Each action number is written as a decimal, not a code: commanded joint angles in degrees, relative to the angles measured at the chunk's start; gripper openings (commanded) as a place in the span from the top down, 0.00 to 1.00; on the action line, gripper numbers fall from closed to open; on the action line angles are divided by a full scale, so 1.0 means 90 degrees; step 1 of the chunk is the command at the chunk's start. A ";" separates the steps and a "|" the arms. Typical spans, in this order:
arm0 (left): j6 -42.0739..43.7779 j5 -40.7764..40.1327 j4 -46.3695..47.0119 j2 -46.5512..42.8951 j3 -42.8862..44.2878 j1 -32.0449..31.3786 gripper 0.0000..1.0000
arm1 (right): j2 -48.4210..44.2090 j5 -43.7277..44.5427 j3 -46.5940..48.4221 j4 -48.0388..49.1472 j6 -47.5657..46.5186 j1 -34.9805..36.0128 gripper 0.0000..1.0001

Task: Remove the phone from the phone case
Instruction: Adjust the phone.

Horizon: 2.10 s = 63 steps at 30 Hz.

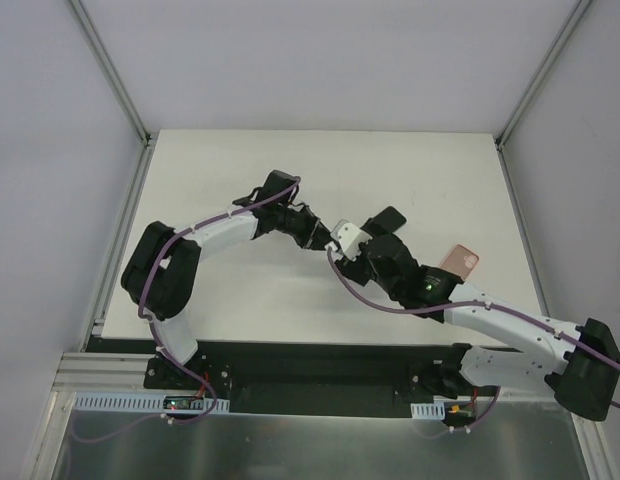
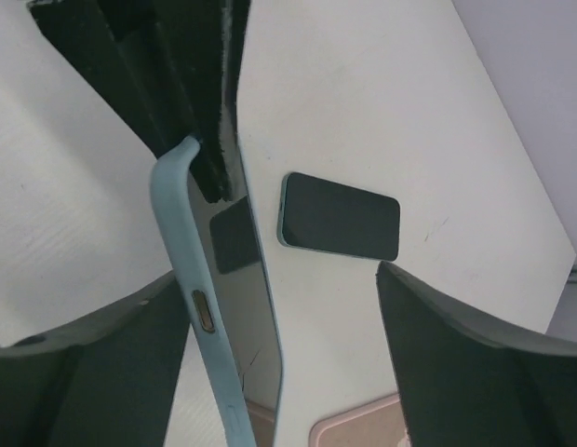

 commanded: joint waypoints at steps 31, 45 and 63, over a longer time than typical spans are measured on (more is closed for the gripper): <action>0.0986 0.1308 0.4558 -0.1744 -0.1487 0.1613 1.00 | -0.1511 -0.4365 -0.1041 0.1369 1.1205 -0.3606 0.03; 0.0135 0.0791 0.5575 -0.2153 -0.2073 0.1603 1.00 | -0.0183 -0.4073 -0.0739 0.3479 1.2280 -0.2903 0.15; 0.0388 0.0623 0.5067 -0.2866 -0.2347 0.1623 0.84 | 0.0843 -0.3221 -0.0113 0.3450 1.1910 -0.2814 0.99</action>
